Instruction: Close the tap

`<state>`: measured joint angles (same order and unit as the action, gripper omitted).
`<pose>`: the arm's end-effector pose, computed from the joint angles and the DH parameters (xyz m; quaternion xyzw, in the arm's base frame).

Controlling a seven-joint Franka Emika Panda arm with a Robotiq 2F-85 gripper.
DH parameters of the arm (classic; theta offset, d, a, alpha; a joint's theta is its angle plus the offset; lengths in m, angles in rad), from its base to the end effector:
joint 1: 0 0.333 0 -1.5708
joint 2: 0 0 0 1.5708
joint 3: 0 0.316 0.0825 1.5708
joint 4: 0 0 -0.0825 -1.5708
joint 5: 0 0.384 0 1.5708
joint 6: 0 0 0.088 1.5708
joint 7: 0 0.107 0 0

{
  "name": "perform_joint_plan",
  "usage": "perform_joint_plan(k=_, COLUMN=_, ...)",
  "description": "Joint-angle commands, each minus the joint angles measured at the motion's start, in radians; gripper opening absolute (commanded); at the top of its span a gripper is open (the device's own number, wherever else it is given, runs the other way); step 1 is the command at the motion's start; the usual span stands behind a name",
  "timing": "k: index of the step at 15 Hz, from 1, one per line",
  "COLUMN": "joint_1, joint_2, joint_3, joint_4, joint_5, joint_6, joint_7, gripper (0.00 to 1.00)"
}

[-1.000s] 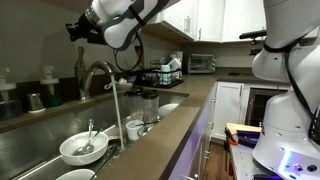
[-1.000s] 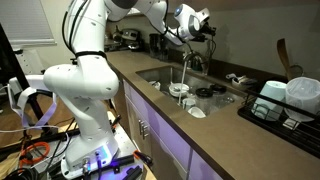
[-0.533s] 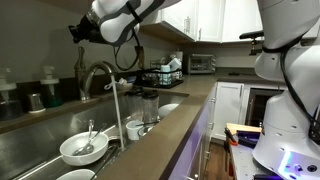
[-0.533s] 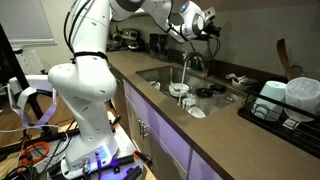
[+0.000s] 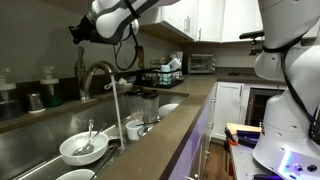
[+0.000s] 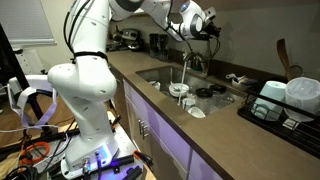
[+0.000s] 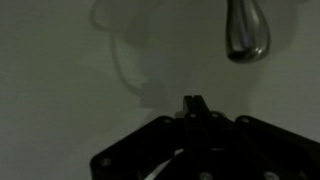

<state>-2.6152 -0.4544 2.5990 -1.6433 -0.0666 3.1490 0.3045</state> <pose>0.7110 0.0703 0.5175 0.8462 -0.0278 0.5315 0.0260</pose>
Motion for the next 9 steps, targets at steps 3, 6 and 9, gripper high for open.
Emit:
perform_joint_plan(k=3, joint_1=0.047, joint_2=0.057, joint_3=-0.001, joint_4=-0.092, joint_5=0.040, joint_6=-0.022, joint_7=-0.069, gripper=0.04)
perform_joint_plan(k=6, joint_1=0.052, joint_2=0.061, joint_3=-0.001, joint_4=-0.113, joint_5=0.027, joint_6=-0.029, joint_7=-0.062, gripper=0.04)
perform_joint_plan(k=9, joint_1=0.030, joint_2=0.058, joint_3=0.011, joint_4=-0.115, joint_5=-0.002, joint_6=-0.029, joint_7=-0.044, gripper=0.04)
